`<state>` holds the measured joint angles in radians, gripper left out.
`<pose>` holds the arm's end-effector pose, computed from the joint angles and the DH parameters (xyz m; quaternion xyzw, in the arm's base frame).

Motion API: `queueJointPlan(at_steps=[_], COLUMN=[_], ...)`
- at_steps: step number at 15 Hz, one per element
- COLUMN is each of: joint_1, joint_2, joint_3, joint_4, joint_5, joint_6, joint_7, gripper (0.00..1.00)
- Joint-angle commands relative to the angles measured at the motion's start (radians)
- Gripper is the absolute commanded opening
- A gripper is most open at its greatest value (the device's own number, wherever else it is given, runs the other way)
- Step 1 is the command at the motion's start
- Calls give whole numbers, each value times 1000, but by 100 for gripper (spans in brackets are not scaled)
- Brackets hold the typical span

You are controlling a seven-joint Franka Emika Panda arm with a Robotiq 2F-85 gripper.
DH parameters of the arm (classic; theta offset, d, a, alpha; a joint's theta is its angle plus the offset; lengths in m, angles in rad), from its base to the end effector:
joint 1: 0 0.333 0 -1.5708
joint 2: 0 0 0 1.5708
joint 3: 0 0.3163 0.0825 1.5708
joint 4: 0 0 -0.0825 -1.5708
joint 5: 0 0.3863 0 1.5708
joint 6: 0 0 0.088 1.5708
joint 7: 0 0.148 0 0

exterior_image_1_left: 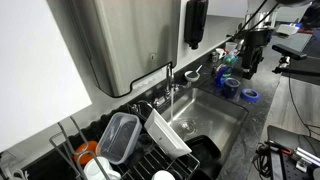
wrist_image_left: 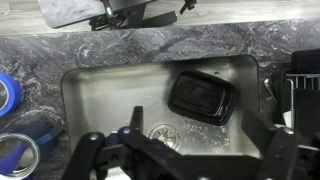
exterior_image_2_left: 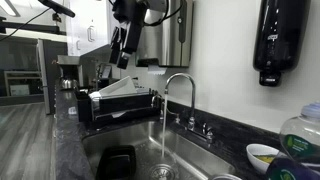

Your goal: Close the tap

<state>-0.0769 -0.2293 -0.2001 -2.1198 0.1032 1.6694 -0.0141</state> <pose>0.4409 -0.1137 0.4522 -0.9816 0.1356 0.1011 0.0881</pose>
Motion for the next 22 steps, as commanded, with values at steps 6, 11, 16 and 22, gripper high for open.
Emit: queueJointPlan(at_steps=[6,11,16,22], joint_1=[-22,-20,-21,-59], joint_2=[2,52,174,365], joint_3=[19,11,-2,6], joint_4=[2,13,37,108], joint_5=[4,44,96,182], joint_6=[-3,71,163,283], joint_7=[-4,-25,-185,-426], gripper=[100,100,100,100])
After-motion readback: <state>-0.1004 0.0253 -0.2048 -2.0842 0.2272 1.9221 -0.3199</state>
